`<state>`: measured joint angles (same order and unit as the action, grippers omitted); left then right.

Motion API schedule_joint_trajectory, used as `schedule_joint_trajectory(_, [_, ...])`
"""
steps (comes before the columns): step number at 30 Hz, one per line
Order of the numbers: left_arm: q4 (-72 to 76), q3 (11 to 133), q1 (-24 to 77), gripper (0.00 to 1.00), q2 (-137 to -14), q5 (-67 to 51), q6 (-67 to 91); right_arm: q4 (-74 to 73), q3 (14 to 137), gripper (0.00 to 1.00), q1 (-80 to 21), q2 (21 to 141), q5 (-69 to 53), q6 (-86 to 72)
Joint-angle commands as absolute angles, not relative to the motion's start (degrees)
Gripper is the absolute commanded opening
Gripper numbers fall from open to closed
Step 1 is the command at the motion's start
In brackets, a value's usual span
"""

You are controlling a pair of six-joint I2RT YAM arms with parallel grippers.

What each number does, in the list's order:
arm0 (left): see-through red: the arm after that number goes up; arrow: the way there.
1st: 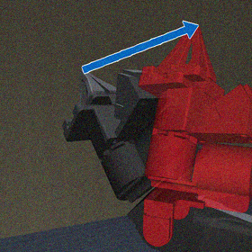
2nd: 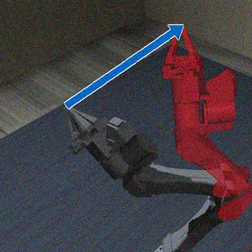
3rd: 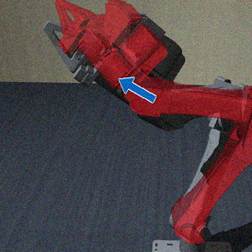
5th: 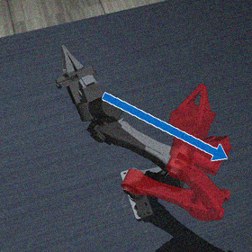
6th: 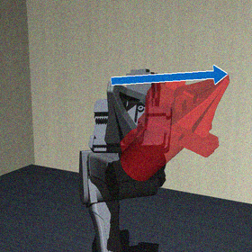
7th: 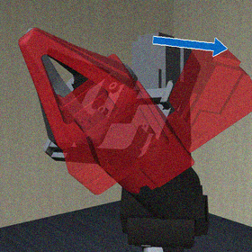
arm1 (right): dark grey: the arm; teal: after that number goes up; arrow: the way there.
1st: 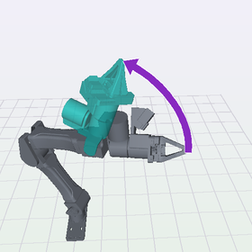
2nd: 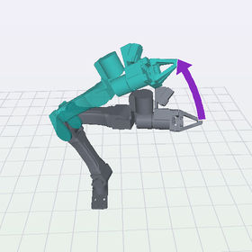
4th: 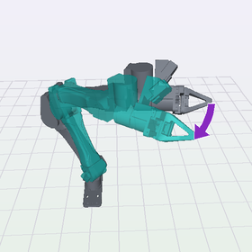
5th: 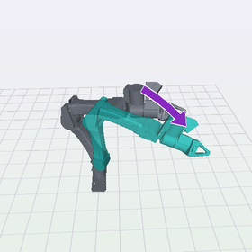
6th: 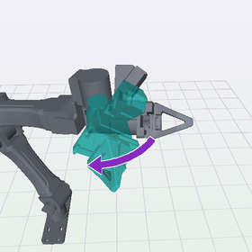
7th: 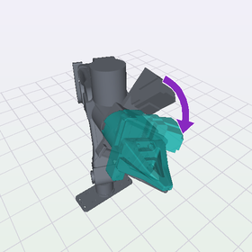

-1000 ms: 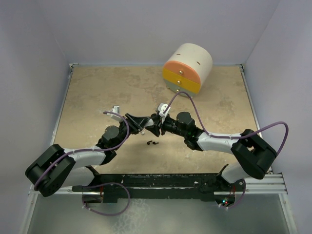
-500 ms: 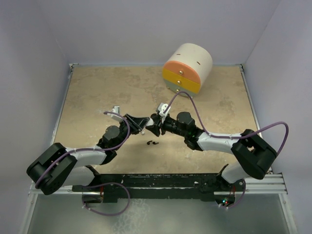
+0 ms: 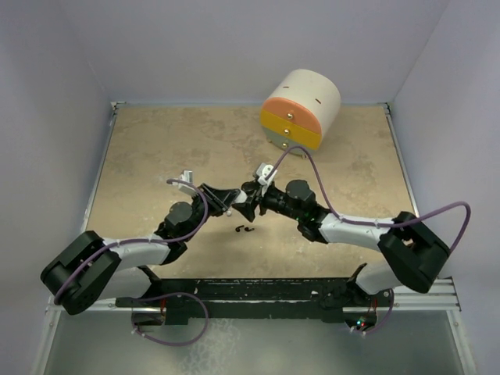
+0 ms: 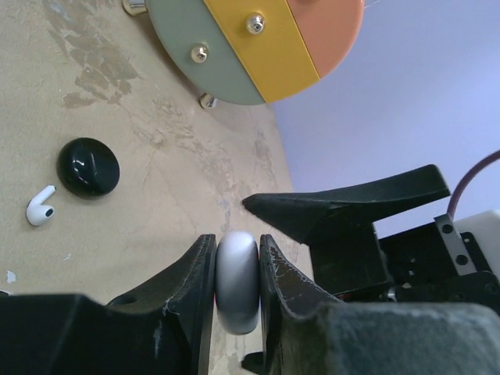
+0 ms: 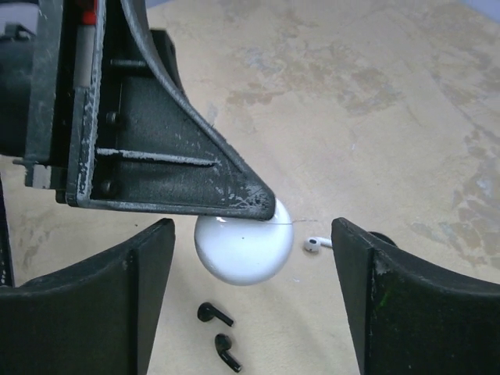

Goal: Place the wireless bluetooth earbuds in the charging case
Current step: Pick up the charging case at the center of the board, then open the charging case.

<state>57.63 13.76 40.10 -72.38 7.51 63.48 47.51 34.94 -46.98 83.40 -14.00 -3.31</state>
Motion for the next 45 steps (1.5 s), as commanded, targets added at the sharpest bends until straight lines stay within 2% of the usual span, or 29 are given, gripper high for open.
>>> schedule_joint_trajectory(1, [54.15, 14.64, 40.51, 0.0, -67.46, 10.97, 62.92, 48.54, 33.65, 0.9, -47.2, 75.73, -9.88, -5.21])
schedule_joint_trajectory(2, [51.91, 15.09, 40.52, 0.0, -66.1, 11.83, 62.14, 47.46, 33.35, 0.98, -47.22, 74.1, -8.19, -6.02])
schedule_joint_trajectory(3, [49.72, 15.45, 40.42, 0.0, -64.46, 12.65, 61.59, 45.85, 33.06, 1.0, -47.27, 71.75, -7.33, -7.28])
schedule_joint_trajectory(6, [43.4, 16.61, 40.21, 0.0, -61.25, 15.28, 60.42, 41.58, 31.88, 1.0, -47.2, 66.29, -6.13, -9.73])
schedule_joint_trajectory(10, [42.51, 17.14, 39.82, 0.0, -60.76, 15.63, 60.82, 38.81, 31.99, 1.0, -47.24, 62.78, -0.06, -15.28])
schedule_joint_trajectory(19, [51.8, 16.28, 39.73, 0.0, -66.92, 12.61, 64.89, 38.41, 36.89, 1.0, -47.2, 72.73, 10.9, -26.08])
schedule_joint_trajectory(45, [56.4, 19.25, 39.77, 0.0, -70.29, 13.27, 68.11, 45.4, 36.38, 1.0, -47.31, 84.48, 5.03, -26.96])
